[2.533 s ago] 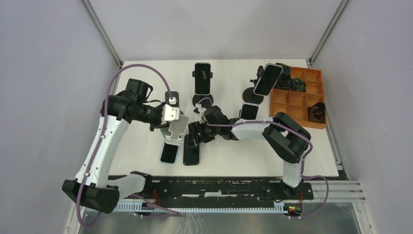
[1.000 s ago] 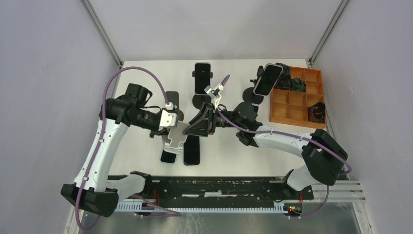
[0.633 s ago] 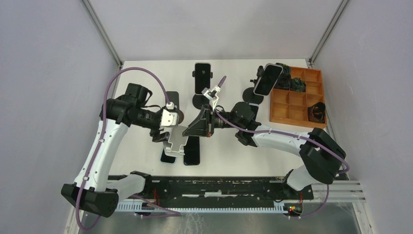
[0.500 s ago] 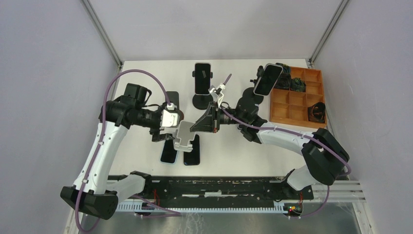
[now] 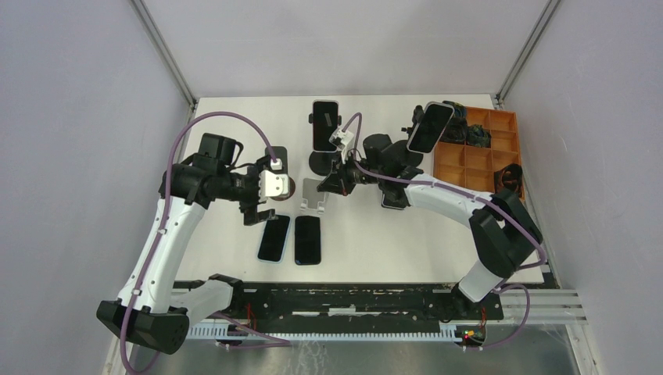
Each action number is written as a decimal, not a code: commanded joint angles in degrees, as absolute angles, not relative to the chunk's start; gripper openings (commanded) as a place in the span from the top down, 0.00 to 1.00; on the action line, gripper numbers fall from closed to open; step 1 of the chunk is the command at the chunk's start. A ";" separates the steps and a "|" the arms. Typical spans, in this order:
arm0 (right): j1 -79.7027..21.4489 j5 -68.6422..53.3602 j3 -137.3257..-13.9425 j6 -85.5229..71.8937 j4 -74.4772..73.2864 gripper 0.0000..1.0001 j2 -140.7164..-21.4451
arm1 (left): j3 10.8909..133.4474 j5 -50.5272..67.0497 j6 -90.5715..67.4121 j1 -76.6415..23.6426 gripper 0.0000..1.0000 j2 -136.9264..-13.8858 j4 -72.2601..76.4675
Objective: Remove the phone from the phone stand
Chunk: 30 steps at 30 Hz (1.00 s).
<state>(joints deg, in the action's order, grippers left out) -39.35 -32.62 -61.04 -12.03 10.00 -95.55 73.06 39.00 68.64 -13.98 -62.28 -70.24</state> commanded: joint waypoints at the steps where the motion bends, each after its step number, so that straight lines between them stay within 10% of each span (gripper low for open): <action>1: -39.47 -25.62 -63.93 -5.95 11.29 1.00 -99.00 | 73.82 39.48 65.22 -14.06 0.00 -62.07 -68.88; 22: -39.45 -20.05 -64.92 -1.41 13.31 0.98 -105.97 | 73.06 40.70 65.23 -14.05 0.00 -61.31 -68.90; 30: -39.26 -19.31 -63.30 -1.57 9.60 0.25 -100.71 | 74.28 41.27 63.71 -14.06 0.00 -61.23 -69.01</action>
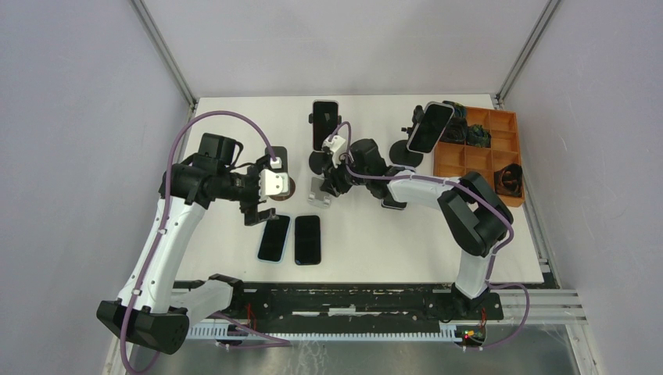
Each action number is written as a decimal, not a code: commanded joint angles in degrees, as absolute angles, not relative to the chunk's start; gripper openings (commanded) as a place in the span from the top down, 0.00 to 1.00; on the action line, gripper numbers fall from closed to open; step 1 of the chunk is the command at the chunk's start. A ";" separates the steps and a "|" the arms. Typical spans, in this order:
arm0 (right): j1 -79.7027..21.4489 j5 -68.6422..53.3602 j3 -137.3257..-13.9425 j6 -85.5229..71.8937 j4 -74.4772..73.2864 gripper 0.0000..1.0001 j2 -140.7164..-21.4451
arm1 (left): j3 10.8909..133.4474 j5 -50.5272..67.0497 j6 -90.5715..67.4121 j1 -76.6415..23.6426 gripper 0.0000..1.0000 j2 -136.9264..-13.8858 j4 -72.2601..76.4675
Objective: Remove the phone from the phone stand
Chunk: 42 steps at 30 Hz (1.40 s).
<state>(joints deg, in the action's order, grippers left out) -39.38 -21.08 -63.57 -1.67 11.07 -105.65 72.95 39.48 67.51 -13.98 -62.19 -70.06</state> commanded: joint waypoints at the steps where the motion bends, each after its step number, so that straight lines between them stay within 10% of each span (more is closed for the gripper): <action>1: -39.12 -18.88 -62.83 -2.25 9.55 0.19 -99.45 | 74.53 41.35 63.57 -14.06 0.00 -61.26 -69.17; 5: -38.34 -17.54 -58.82 -5.76 10.57 0.02 -91.87 | 75.55 41.68 63.50 -14.06 0.00 -61.27 -70.01; 22: -24.08 -4.57 -26.98 -19.29 8.96 0.02 -52.83 | 78.07 41.81 61.76 -14.06 0.00 -62.10 -70.75; 42: -12.20 -22.44 -27.86 -17.73 21.25 0.09 -68.08 | 85.41 33.74 57.66 -14.06 0.00 -64.62 -73.61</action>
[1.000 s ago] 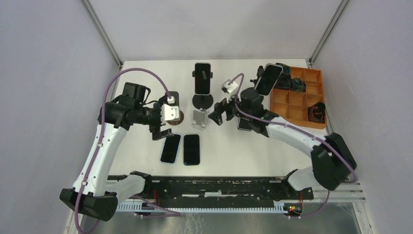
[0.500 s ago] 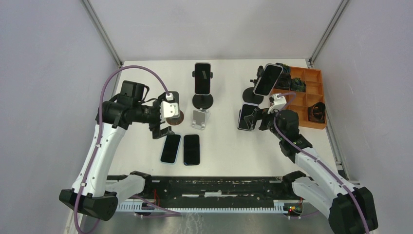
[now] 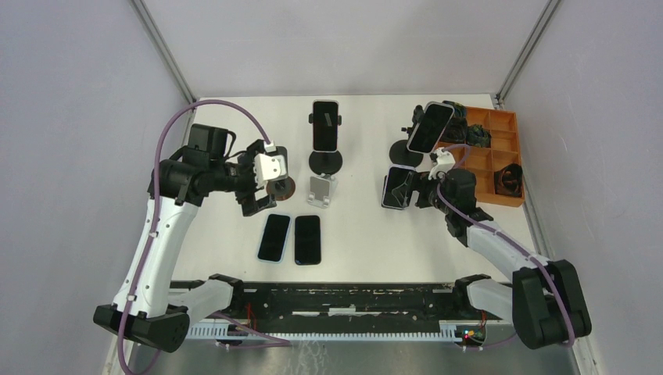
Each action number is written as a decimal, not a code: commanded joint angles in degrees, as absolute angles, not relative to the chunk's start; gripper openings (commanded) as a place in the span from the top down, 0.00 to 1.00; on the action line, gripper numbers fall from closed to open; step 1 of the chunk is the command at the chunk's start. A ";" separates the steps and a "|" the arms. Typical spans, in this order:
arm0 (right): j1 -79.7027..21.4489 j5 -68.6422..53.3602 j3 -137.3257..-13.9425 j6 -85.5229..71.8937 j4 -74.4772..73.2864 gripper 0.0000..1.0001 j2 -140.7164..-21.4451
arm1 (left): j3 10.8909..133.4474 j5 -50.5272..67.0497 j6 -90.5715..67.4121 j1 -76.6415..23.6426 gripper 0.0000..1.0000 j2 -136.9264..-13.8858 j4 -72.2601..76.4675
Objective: Remove the phone from the phone stand
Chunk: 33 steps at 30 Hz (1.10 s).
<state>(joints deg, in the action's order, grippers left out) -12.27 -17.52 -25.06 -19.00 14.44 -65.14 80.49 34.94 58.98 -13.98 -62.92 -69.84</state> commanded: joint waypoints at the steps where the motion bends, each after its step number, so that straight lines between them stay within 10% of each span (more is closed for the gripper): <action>1: -12.20 -22.94 -27.66 -18.18 22.55 0.11 -69.10 | 86.15 33.52 57.25 -14.06 0.00 -65.01 -74.56; 19: -12.83 -28.31 -17.89 -26.04 41.66 0.97 -72.57 | 72.56 33.73 37.37 -14.06 0.00 -60.89 -61.07; 33: -22.72 -45.67 -19.14 -35.57 49.55 1.00 -62.94 | 63.08 42.24 31.67 -14.15 0.01 -57.12 -50.41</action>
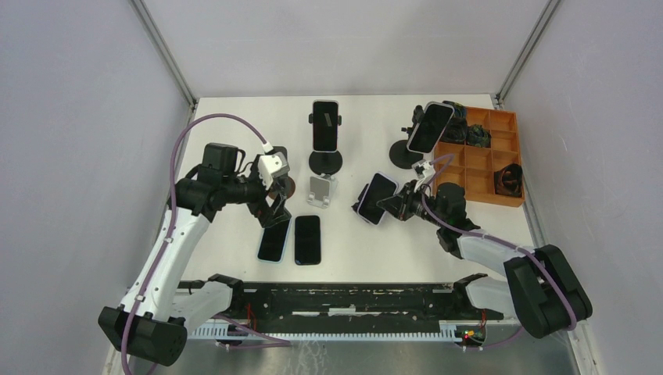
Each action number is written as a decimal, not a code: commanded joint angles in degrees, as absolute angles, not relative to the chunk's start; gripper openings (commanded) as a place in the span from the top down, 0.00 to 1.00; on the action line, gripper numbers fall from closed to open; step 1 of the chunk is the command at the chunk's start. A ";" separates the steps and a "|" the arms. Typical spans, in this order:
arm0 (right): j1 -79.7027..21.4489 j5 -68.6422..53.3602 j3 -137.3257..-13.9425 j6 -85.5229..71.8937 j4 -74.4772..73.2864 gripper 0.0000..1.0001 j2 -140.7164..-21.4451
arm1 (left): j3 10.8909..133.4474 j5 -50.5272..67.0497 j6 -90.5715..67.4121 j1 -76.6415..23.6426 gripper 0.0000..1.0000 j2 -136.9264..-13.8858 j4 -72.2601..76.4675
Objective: Remove the phone from the phone stand
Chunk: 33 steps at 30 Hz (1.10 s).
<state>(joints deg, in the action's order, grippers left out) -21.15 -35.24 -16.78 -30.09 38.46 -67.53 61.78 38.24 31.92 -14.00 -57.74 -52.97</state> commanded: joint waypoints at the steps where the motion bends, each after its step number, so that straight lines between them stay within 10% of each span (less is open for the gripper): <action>1: -23.43 -47.31 -19.53 -36.42 49.84 1.00 -62.24 | 63.26 43.44 32.97 -14.15 0.02 -57.13 -50.89; 17: -35.98 -52.41 -24.09 -62.14 84.86 1.00 -67.72 | 62.69 55.34 49.26 -17.52 0.14 -60.04 -50.04; 33: -44.21 -51.55 -33.00 -59.06 81.21 1.00 -75.30 | 66.63 57.52 51.93 -21.35 0.21 -61.89 -56.05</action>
